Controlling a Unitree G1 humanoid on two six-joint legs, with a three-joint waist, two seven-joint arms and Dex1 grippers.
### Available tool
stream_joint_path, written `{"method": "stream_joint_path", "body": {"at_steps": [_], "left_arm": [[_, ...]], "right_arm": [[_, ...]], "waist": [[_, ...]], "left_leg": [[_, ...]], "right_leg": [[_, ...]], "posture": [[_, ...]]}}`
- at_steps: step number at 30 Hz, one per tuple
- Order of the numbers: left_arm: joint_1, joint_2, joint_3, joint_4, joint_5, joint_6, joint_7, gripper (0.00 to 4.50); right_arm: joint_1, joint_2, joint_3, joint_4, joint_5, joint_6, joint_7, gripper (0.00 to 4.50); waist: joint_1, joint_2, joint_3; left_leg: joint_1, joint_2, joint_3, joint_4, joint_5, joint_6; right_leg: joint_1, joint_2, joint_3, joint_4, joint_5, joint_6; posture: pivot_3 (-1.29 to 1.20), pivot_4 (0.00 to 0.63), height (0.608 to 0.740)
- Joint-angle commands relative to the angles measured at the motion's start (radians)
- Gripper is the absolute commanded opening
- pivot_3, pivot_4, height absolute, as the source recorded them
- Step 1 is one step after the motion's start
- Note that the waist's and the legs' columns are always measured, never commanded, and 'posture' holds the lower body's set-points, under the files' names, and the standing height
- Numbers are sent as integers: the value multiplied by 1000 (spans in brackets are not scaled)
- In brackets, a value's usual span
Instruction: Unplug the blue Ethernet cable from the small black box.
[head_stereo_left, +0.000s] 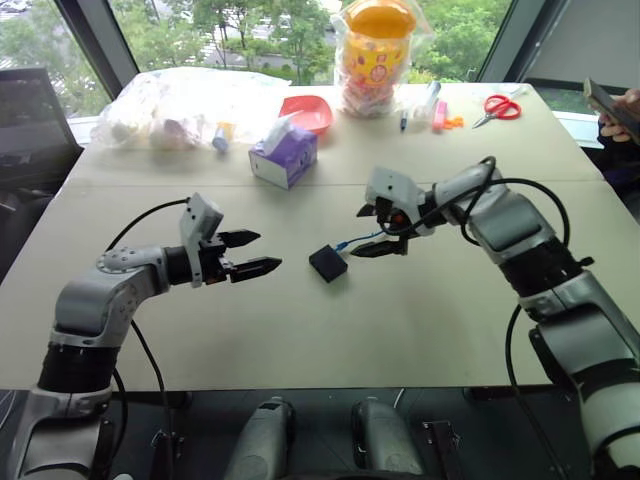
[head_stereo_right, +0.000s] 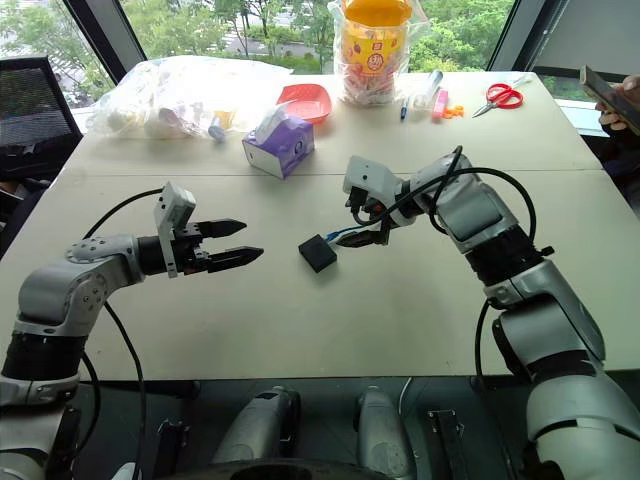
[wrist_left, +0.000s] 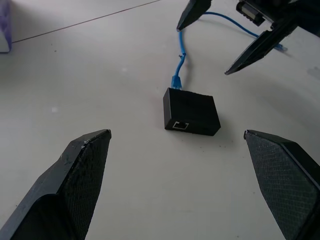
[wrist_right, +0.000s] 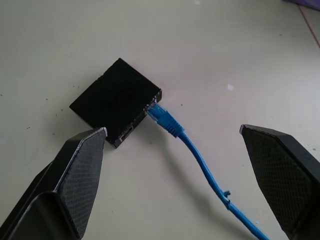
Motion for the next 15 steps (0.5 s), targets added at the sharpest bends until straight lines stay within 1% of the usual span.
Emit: {"method": "stream_joint_path", "body": {"at_steps": [1,4,7,9,12,13,15], "left_arm": [[2,7,29,-48,-14,-1,16,4448],[23,9,38,-78,-22,6,29,4448],[40,13,47,-102,-31,15,40,4448],[48,14,54,-113,-35,19,50,4448],[56,15,63,-126,-44,25,63,4500],[58,15,64,-128,-46,26,66,4500],[63,14,67,-134,-46,28,69,4500]], "right_arm": [[-96,85,58,233,-124,-165,9,4500],[-135,155,86,379,-196,-277,1,4500],[-167,221,63,481,-210,-308,18,4500],[-183,250,63,547,-242,-339,-1,4500],[-193,285,52,596,-265,-373,3,3687],[-196,297,42,603,-264,-371,11,3156],[-201,315,28,611,-266,-364,25,2244]], "waist": [[-5,0,0],[-8,0,0],[-11,0,0],[-13,0,0],[-16,0,0],[-21,0,0],[-28,0,0]], "left_leg": [[0,0,0,0,0,0],[0,0,0,0,0,0],[0,0,0,-2,1,-1],[1,1,0,-2,1,-2],[2,1,0,-2,1,-3],[3,1,0,-2,2,-3],[3,0,-1,-2,3,-5]], "right_leg": [[0,0,0,0,0,0],[-1,0,0,1,0,0],[-2,0,1,2,0,0],[-2,1,1,3,0,0],[-2,1,1,5,1,0],[-2,1,1,6,1,-1],[-2,1,1,10,1,-1]], "posture": [[0,150,740],[0,150,740],[0,150,740],[0,150,740],[0,150,740],[0,150,740],[0,150,740]]}}
